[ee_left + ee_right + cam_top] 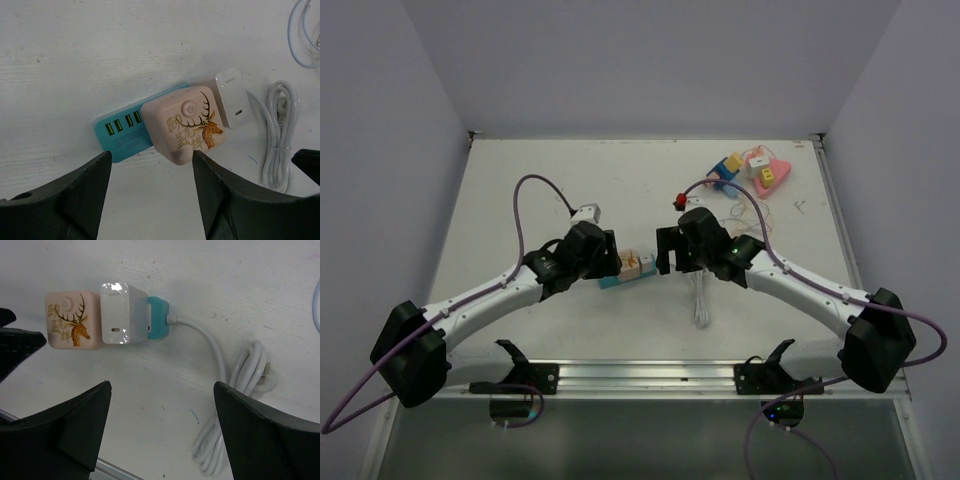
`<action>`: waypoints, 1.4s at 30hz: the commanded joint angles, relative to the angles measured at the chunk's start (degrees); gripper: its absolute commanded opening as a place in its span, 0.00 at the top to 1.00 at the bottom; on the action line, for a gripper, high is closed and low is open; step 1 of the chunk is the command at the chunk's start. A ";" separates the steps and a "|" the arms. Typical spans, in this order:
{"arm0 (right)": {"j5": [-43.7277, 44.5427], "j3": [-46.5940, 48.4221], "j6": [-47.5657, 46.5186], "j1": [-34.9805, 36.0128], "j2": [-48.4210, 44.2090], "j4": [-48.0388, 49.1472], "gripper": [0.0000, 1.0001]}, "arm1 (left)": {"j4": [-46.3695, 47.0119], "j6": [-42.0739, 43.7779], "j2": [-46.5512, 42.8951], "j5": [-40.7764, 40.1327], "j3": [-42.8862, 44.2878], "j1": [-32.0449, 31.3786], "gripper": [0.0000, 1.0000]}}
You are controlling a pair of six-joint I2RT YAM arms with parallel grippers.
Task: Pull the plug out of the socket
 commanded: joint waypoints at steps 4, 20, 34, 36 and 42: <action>4.69 6.13 1.11 2.13 5.51 7.32 0.21 | 5.81 -1.54 2.04 3.30 2.18 0.27 0.32; 4.60 10.62 3.13 3.36 15.54 9.96 0.42 | 5.99 -4.35 5.82 3.65 -0.63 0.27 0.38; 4.25 11.59 4.10 4.24 19.49 10.32 0.51 | 5.11 -5.67 6.09 3.30 -1.69 0.27 0.39; 4.16 11.59 4.36 4.68 19.76 10.05 0.51 | 5.02 -5.85 6.26 3.13 -1.78 0.27 0.39; 5.65 11.85 4.63 5.56 20.46 8.74 0.53 | 4.84 -6.29 6.70 2.60 -2.04 0.18 0.40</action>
